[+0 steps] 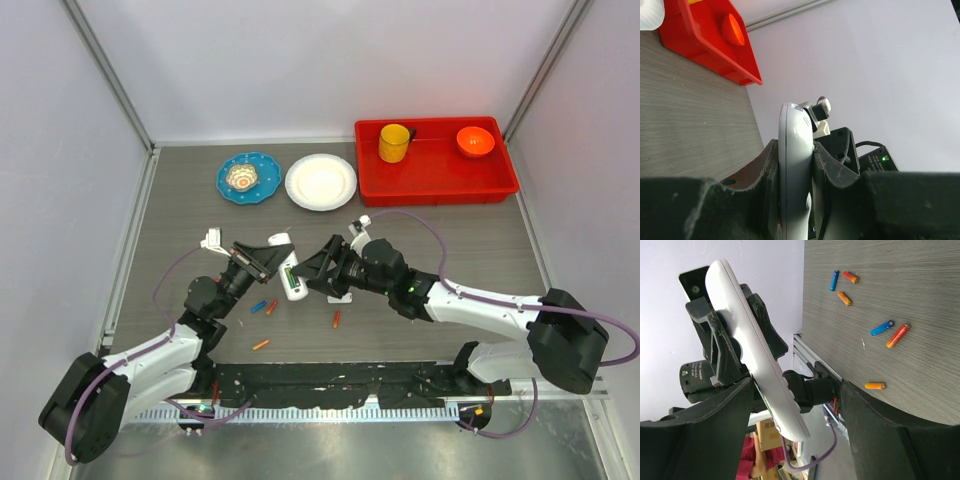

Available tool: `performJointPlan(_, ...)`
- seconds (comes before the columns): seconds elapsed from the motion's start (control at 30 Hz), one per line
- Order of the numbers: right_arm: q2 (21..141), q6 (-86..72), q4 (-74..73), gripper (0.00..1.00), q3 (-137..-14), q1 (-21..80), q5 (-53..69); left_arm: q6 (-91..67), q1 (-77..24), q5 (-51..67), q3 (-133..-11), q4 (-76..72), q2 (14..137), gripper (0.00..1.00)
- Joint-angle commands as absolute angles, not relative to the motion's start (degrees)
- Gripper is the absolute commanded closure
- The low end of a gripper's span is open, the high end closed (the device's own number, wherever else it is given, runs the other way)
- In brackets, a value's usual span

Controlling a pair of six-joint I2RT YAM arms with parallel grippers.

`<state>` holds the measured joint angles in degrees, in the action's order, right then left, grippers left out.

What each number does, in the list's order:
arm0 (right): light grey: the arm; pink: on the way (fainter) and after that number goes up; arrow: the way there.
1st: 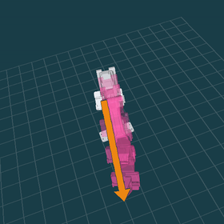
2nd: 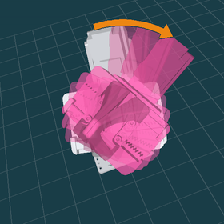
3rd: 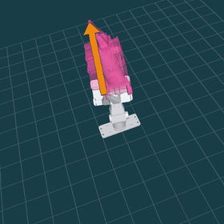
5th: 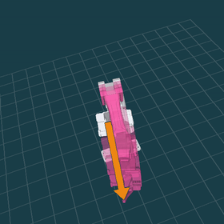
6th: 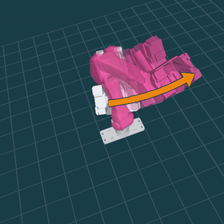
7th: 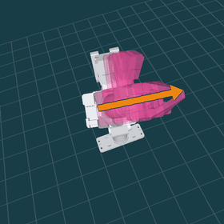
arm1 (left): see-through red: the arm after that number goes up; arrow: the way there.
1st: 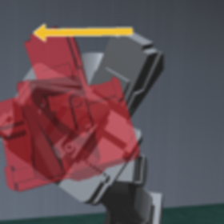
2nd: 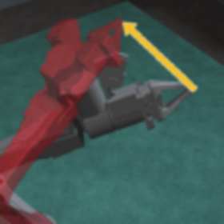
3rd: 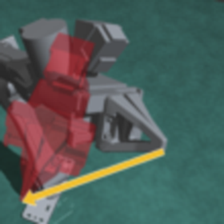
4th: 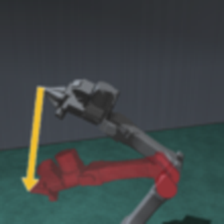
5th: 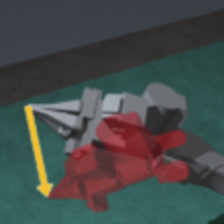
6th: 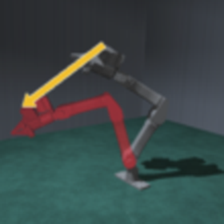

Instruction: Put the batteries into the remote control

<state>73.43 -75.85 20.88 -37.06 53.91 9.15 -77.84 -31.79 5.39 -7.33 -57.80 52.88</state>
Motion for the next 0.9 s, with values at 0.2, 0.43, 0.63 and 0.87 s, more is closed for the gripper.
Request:
performJointPlan(0.2, 73.6, -61.6, 13.6, 0.28, -45.0, 54.1, 18.5, -79.6, -31.5, 6.1, -9.7, -60.4, 52.0, 1.00)
performJointPlan(0.43, 75.0, -60.6, 15.5, 0.40, -44.0, 53.8, 20.3, -81.2, -31.5, 7.7, -9.8, -62.3, 53.1, 1.00)
performJointPlan(0.63, 75.6, -61.7, 19.6, 0.52, -42.5, 53.1, 21.3, -82.1, -31.6, 9.1, -9.8, -64.7, 54.1, 1.00)
performJointPlan(0.87, 76.5, -62.2, 21.2, 0.58, -41.9, 52.7, 22.1, -82.4, -31.5, 9.5, -9.5, -66.3, 54.7, 0.99)
